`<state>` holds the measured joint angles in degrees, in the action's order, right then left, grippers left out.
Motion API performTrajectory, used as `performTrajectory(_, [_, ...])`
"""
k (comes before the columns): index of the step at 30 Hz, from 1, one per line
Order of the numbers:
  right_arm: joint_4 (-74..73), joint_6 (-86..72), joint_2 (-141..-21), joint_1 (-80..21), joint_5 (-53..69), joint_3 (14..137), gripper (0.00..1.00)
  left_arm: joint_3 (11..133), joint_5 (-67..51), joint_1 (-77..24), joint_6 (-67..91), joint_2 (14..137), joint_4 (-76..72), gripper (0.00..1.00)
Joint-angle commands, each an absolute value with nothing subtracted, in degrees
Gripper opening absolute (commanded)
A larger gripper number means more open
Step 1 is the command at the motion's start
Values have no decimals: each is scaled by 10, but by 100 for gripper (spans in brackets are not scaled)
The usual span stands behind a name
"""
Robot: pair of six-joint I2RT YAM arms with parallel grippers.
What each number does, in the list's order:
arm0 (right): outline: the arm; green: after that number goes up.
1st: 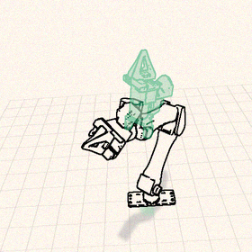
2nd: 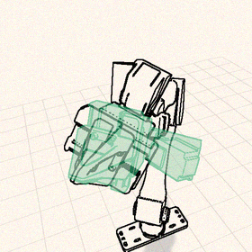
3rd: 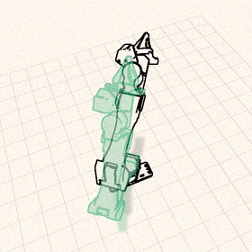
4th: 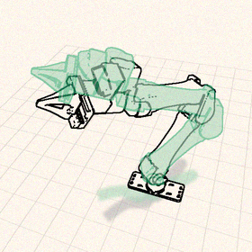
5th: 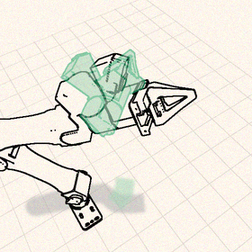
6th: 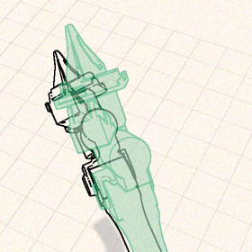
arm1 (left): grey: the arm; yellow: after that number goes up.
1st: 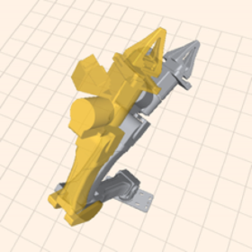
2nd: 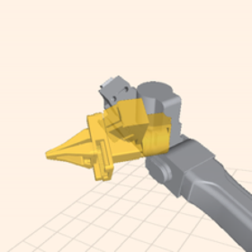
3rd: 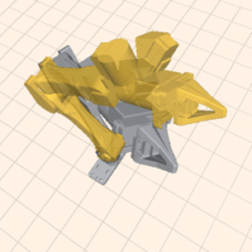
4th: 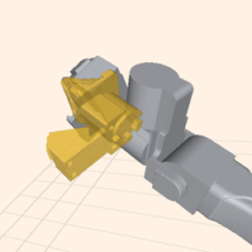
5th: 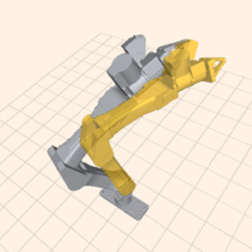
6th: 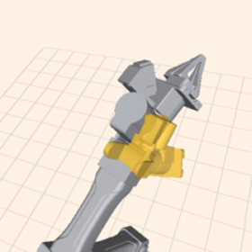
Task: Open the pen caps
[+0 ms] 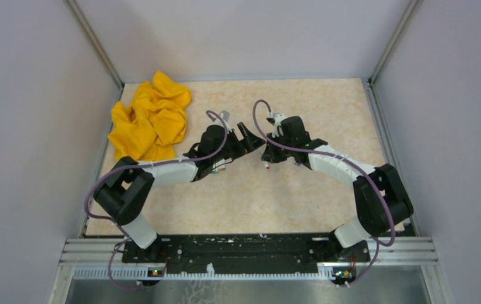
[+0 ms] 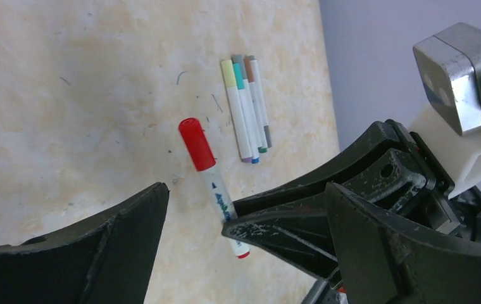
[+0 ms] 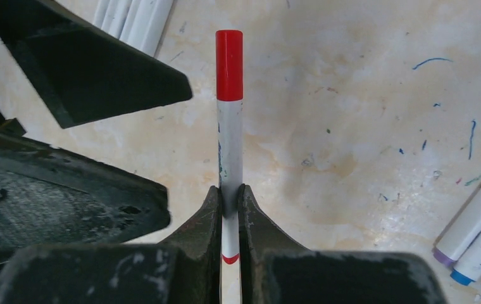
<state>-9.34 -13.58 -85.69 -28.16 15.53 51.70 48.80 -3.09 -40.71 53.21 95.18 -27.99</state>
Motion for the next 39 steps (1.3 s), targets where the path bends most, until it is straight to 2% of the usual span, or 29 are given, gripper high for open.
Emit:
performTrajectory(1, [-62,-137,-822,-297,186,520,0,509,-81,-396,576,970,-334,99])
performTrajectory(7, [-65,-136,-808,-302,193,519,0,507,-90,-387,594,988,-343,99])
performTrajectory(12, [-69,-134,-795,-304,200,510,0,497,-76,-376,601,987,-345,93])
performTrajectory(16, [-73,-132,-788,-306,202,500,0,496,-77,-368,603,990,-352,85])
performTrajectory(20, [-66,-131,-788,-307,204,492,0,495,-95,-361,613,1003,-374,71])
performTrajectory(24, [-55,-135,-792,-308,206,490,0,490,-113,-355,622,1014,-392,67])
performTrajectory(36, [-29,-142,-814,-312,211,492,0,476,-138,-350,625,1013,-401,67])
performTrajectory(39, [-25,-143,-816,-314,211,492,0,477,-142,-350,625,1013,-403,63])
